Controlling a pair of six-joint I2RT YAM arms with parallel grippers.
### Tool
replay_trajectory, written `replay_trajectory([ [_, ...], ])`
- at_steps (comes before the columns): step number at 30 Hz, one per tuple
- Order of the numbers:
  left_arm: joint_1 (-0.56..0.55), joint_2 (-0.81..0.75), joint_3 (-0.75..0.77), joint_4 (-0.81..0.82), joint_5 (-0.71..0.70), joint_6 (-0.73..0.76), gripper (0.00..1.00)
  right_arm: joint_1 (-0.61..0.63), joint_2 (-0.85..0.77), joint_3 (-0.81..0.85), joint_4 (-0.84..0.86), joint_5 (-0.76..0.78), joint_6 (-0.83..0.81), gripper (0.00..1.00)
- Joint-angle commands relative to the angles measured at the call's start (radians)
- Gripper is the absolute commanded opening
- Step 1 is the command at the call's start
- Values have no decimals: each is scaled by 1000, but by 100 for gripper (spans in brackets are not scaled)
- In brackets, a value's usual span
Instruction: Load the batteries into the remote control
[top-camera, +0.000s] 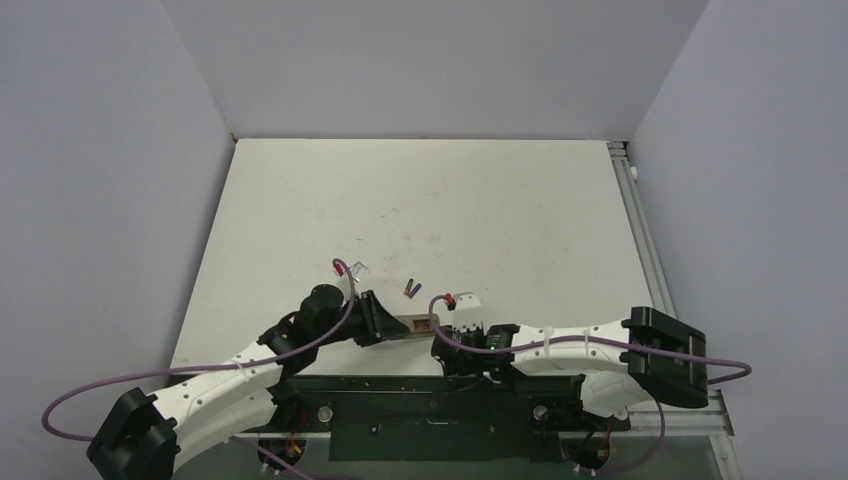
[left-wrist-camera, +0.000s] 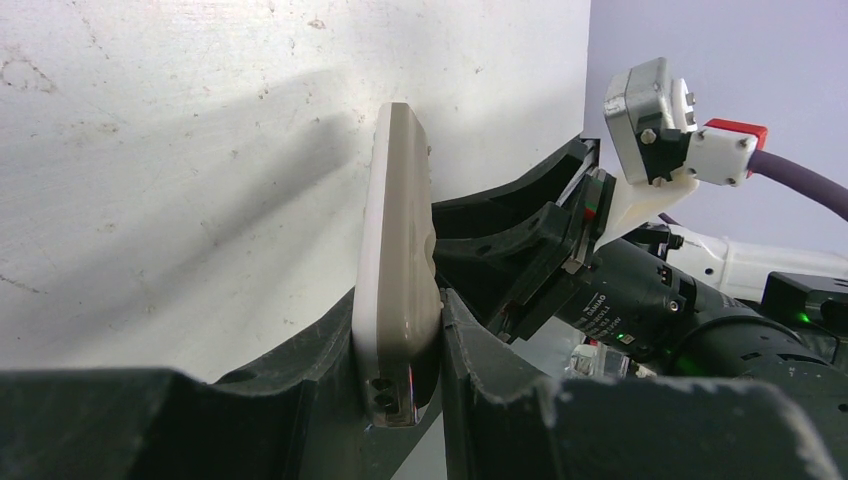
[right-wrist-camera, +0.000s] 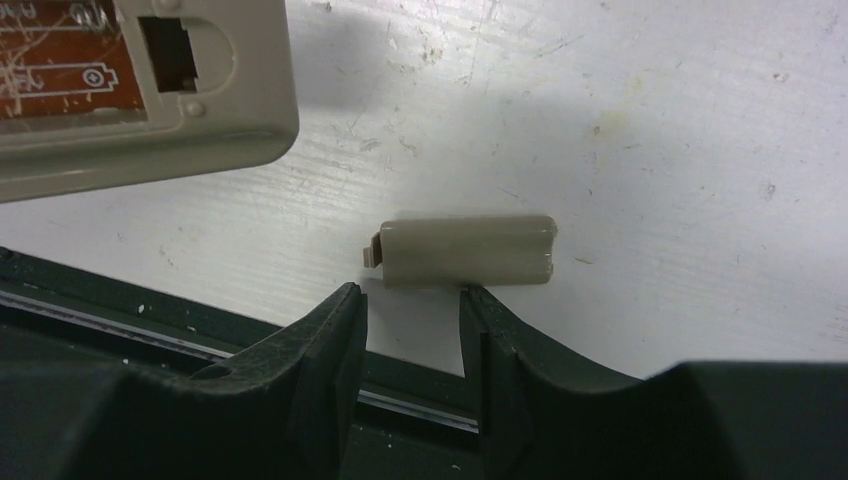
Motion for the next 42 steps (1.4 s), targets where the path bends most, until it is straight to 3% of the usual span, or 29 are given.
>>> replay_trajectory([
  [1,6,-22,13,6,-9,8,3,-2,37,48,2,72,13,39],
  [10,6,-19,16,0,-10,12,3,-63,83,54,-6,114,-1,37],
  [27,6,14,6,40,19,6,3,-298,75,18,43,154,-103,35],
  [37,6,63,-14,129,58,-27,3,-455,53,8,87,107,-196,35],
  [42,4,90,-17,172,73,-45,3,-464,32,7,98,85,-208,35],
])
